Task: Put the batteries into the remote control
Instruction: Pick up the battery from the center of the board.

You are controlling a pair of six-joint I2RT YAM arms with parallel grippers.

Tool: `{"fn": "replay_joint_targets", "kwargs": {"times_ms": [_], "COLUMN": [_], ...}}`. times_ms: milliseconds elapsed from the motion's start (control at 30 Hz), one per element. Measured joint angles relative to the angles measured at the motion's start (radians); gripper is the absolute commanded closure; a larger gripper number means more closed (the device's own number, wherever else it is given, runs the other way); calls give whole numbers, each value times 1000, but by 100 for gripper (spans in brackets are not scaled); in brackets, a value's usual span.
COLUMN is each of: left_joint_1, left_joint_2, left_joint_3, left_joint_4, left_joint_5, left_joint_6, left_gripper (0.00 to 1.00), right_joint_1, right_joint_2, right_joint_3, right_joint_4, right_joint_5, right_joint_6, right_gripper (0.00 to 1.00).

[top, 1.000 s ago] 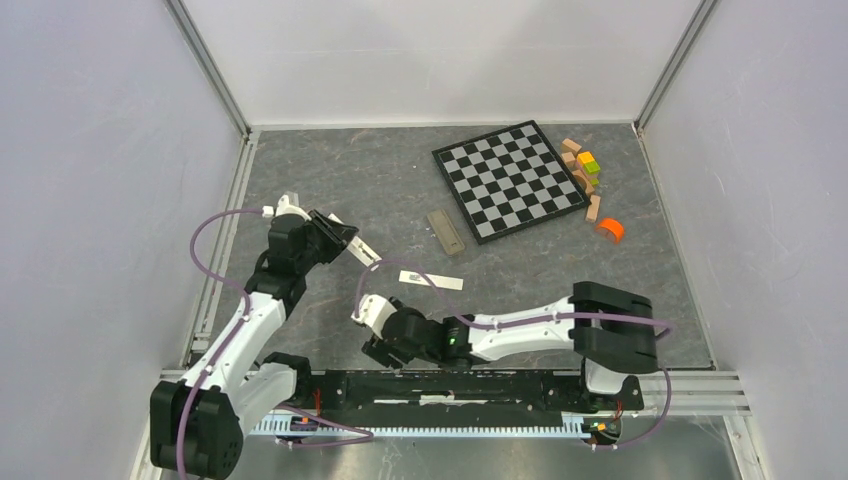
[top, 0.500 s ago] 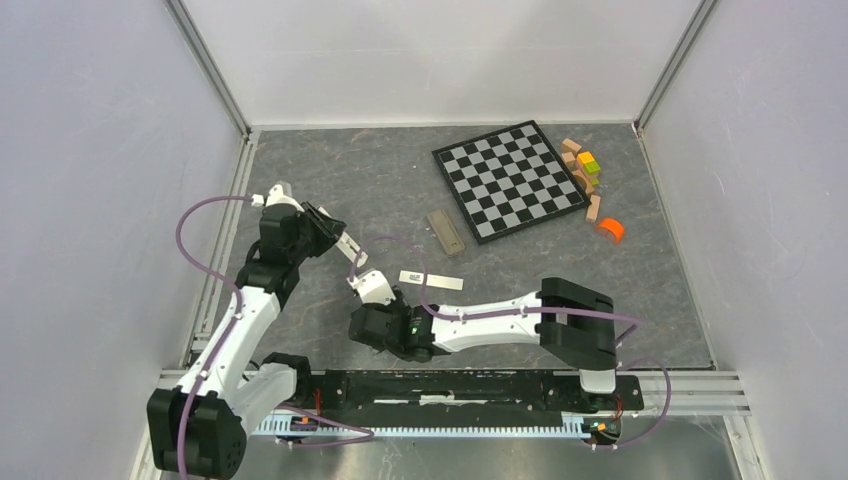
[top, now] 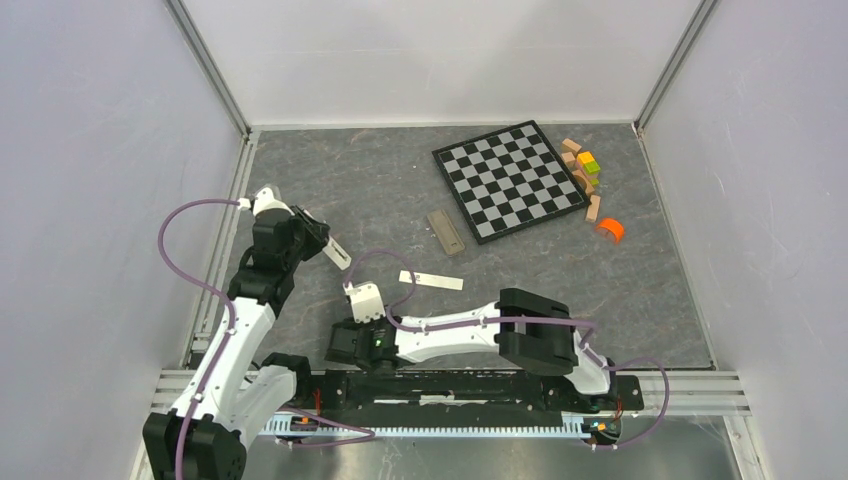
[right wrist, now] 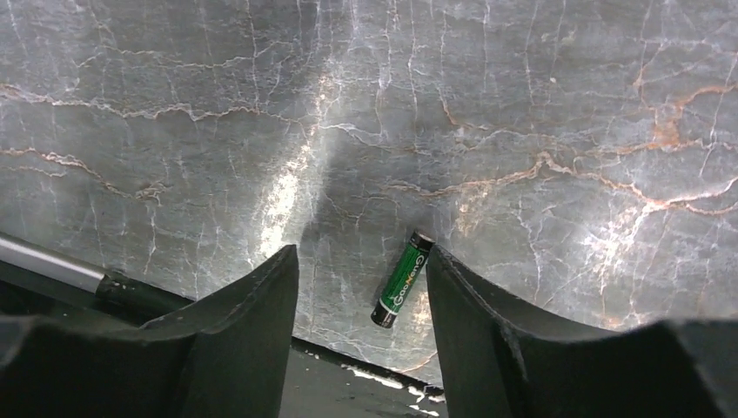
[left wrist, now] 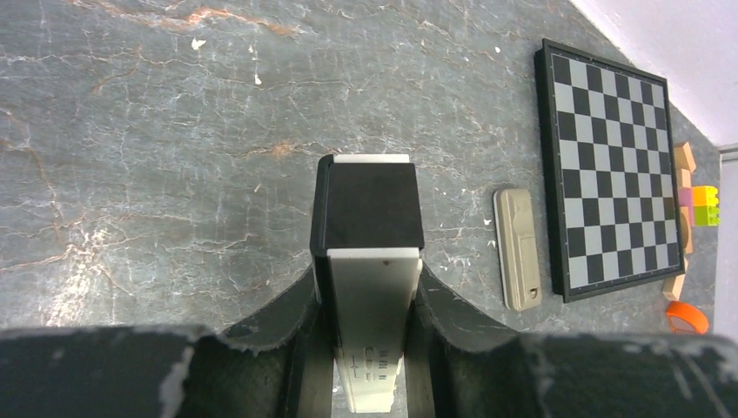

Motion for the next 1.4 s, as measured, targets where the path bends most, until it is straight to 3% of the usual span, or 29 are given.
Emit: {"fn": "replay_joint_targets", "kwargs": {"times_ms": [167, 367, 600, 900, 1033, 1233, 1400], "left_joint_1": [0, 0, 0, 1, 2, -5, -57], "left_joint_2": [-3, -16, -20, -20, -13, 110, 169], "left_joint_3": [0, 0, 0, -10, -44, -94, -148], "left_joint_4": [-10, -8, -7, 8, 53, 219, 371], "left_joint_5": [-10, -6, 7, 68, 173, 470, 622], "left_joint_6": [2, 2, 2, 2, -4, -71, -98], "left_gripper": [98, 98, 98, 98, 98, 98, 98], "right_joint_1": [17, 37, 39, 23, -6, -84, -191], "right_joint_2": [27, 28, 21, -91, -190, -451, -587], "right_joint_3": [44, 44, 21, -166, -317, -661, -810], "right_joint_4": [-97, -174, -148, -41, 35, 158, 211], "right_joint_5": [29, 46, 49, 60, 63, 73, 61], "right_joint_6": [81, 134, 158, 164, 103, -59, -210], "right_gripper": [48, 71, 88, 96, 100, 100, 99]}}
